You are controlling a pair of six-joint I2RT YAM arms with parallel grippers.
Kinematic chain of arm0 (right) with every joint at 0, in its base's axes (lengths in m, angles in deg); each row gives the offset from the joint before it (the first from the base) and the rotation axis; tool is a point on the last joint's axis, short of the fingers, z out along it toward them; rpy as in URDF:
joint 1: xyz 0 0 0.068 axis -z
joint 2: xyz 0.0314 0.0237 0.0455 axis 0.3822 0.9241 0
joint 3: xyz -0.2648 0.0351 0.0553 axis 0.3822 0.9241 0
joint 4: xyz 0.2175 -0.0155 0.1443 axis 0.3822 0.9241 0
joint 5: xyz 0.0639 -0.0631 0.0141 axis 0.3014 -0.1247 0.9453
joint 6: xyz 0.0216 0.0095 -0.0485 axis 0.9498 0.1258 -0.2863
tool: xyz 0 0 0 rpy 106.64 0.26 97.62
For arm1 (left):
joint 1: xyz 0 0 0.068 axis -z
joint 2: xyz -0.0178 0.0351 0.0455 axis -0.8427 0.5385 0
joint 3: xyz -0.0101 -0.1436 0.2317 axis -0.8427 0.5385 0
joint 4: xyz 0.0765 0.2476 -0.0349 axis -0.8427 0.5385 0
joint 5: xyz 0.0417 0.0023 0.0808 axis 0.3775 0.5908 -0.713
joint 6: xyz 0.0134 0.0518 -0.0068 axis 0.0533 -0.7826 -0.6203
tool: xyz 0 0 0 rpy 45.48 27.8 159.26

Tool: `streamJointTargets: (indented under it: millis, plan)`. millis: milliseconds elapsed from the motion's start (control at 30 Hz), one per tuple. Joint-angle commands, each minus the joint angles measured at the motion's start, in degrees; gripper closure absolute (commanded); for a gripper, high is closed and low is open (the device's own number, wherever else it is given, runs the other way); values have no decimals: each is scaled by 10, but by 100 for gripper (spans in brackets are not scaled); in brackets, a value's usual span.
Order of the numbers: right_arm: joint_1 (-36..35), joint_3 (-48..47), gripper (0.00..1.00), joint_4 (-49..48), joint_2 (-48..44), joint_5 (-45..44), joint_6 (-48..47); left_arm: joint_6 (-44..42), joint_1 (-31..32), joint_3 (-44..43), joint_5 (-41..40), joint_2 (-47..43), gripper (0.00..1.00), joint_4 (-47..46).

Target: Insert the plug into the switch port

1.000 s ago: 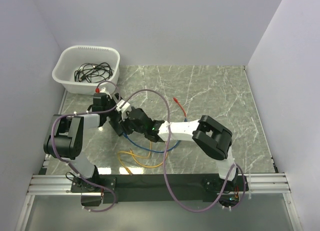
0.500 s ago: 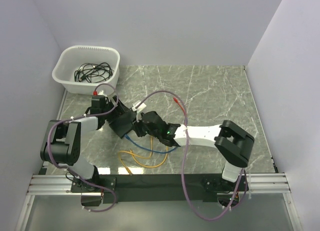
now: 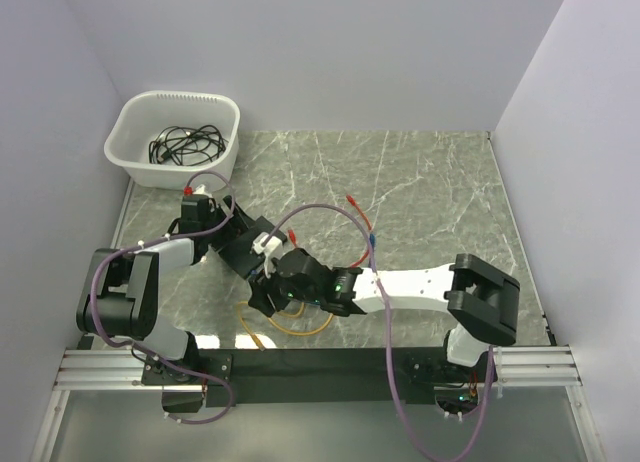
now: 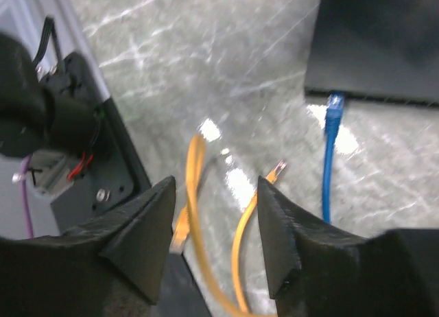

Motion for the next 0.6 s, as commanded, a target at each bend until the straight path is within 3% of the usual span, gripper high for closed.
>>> streamJointTargets:
  millis: [0, 67, 167, 567]
  plan:
    - [-9, 7, 40, -4, -52, 8, 5, -5, -2, 8, -6, -17, 13, 19]
    - [-15, 9, 34, 9, -60, 2, 0, -4, -2, 7, -6, -17, 13, 20]
    - [-16, 19, 32, 17, -65, -8, 2, -4, -2, 7, -6, -17, 13, 21]
    - [-20, 34, 34, 24, -44, 1, 6, -5, -3, 5, -6, -12, 13, 22]
